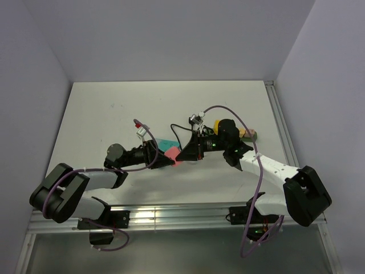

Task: Insert the plug
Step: Pick up the plug from the center of the board.

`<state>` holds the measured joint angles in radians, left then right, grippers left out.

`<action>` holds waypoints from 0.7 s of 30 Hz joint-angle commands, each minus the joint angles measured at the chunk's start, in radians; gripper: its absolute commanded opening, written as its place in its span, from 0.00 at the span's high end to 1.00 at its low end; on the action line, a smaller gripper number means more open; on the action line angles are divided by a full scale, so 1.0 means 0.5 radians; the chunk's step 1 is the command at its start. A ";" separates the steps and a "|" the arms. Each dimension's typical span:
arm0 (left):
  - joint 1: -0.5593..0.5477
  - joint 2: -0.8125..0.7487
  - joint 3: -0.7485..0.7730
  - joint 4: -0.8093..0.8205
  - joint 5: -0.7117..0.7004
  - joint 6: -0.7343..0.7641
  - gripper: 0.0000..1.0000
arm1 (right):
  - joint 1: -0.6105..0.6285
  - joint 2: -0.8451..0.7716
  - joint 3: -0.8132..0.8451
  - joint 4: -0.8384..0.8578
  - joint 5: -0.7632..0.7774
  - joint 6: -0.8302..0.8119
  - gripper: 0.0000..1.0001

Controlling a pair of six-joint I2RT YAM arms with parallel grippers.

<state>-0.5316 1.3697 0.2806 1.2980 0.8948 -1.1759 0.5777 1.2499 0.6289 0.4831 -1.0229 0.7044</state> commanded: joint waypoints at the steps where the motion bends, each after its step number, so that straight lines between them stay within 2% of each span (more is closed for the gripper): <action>1: -0.008 -0.040 -0.012 0.392 0.036 -0.017 0.49 | -0.011 -0.021 -0.009 0.141 -0.065 0.045 1.00; 7: -0.011 -0.128 -0.043 0.429 0.027 0.002 0.67 | -0.011 0.022 -0.037 0.334 -0.151 0.161 1.00; 14: -0.020 -0.242 -0.076 0.457 0.027 0.026 0.80 | -0.008 0.148 -0.064 0.638 -0.264 0.380 1.00; 15: -0.026 -0.254 -0.076 0.454 0.027 0.032 0.85 | -0.011 0.148 -0.064 0.641 -0.264 0.383 1.00; 21: -0.047 -0.239 -0.083 0.585 0.063 -0.017 0.94 | -0.011 0.166 -0.073 0.693 -0.280 0.423 1.00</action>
<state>-0.5468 1.2667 0.2451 1.3048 0.9005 -1.1809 0.5755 1.3300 0.5953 0.7227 -1.1145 0.8848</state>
